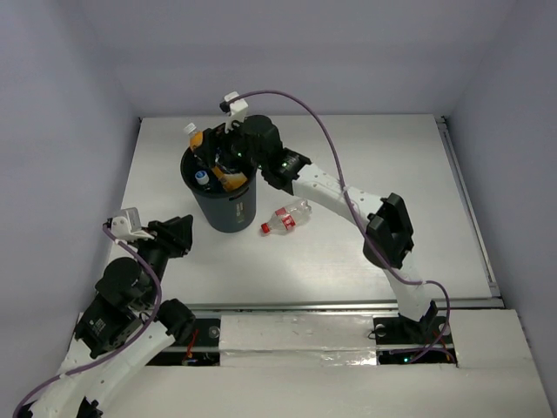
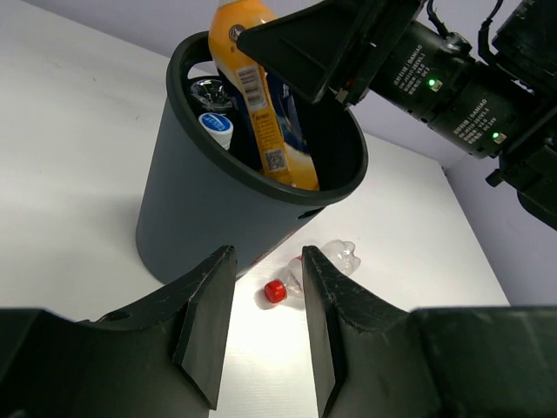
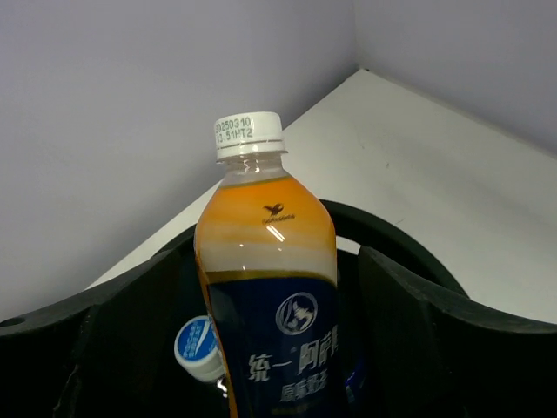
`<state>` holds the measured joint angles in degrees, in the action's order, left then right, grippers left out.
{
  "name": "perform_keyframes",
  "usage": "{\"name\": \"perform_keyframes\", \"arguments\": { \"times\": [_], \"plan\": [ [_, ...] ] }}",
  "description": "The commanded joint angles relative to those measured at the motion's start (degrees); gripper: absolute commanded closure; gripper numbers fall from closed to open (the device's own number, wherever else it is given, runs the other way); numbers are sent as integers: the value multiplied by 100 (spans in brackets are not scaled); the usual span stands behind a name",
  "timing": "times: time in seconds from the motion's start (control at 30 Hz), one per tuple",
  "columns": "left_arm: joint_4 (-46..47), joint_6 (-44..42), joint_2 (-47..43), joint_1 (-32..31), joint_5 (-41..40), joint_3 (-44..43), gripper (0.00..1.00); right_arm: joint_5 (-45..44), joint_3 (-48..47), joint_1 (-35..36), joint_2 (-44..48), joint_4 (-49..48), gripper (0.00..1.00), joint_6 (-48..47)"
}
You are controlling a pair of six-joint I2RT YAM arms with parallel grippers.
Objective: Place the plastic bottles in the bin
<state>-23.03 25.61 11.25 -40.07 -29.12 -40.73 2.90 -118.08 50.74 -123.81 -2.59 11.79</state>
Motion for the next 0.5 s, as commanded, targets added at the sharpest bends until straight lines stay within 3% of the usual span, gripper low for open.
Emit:
{"name": "perform_keyframes", "arguments": {
  "times": [0.0,0.27,0.43,0.47],
  "plan": [
    [176,-29,150,61,-14,21,67,-52,92,137,576,-136,12,-72],
    [272,-108,299,61,3,-22,67,-114,909,191,1402,-540,13,-11],
    [684,-301,650,61,600,-84,69,-166,1419,191,2183,-681,13,16],
    [746,-345,938,61,705,-154,70,-236,1646,191,2325,-690,18,34]
  ]
}}
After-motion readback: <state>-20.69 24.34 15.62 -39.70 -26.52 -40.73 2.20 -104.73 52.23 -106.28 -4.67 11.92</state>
